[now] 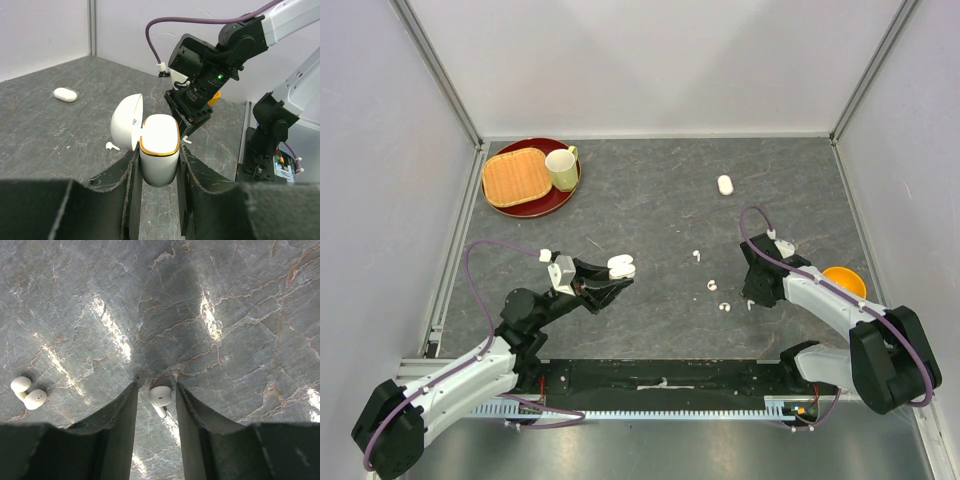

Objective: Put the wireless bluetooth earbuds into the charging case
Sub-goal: Pick up the earbud from the center of the board.

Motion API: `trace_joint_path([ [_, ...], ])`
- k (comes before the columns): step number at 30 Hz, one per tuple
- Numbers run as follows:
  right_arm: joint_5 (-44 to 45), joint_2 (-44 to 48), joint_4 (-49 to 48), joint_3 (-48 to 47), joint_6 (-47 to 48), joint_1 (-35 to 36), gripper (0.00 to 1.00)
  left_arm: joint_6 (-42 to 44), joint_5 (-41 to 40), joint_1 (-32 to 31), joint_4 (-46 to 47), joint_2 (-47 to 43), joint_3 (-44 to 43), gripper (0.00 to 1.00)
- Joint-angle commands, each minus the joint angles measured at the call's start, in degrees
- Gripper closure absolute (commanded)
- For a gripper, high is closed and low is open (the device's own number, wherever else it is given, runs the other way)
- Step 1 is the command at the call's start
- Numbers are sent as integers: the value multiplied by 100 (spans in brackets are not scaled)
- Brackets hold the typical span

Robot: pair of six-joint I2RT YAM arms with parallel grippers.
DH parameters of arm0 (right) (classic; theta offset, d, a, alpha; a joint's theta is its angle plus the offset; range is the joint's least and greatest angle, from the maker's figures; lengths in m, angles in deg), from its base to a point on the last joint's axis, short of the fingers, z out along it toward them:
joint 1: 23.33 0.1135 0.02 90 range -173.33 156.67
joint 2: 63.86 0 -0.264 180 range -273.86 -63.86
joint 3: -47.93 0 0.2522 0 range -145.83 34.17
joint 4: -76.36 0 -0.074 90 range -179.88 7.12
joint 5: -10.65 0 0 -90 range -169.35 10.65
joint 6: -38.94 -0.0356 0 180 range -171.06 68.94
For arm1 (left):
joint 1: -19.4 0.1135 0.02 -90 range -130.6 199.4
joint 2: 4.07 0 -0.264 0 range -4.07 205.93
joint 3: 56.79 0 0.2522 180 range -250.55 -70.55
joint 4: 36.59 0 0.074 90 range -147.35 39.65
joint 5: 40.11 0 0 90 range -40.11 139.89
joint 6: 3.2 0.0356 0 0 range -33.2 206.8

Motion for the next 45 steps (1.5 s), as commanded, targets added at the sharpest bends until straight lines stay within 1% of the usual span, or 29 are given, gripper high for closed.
trace_joint_path([
  [1, 40, 87, 11, 137, -218, -23, 57, 46, 26, -16, 220, -30, -46, 98],
  [27, -154, 175, -69, 234, -263, -31, 63, 28, -26, -7, 220, -47, 15, 98],
  [37, -215, 201, -77, 278, -236, -31, 64, 28, -35, -16, 238, -47, 33, 98],
  [45, -198, 210, -95, 296, -236, -31, 67, 19, -53, -16, 238, -21, 33, 98],
])
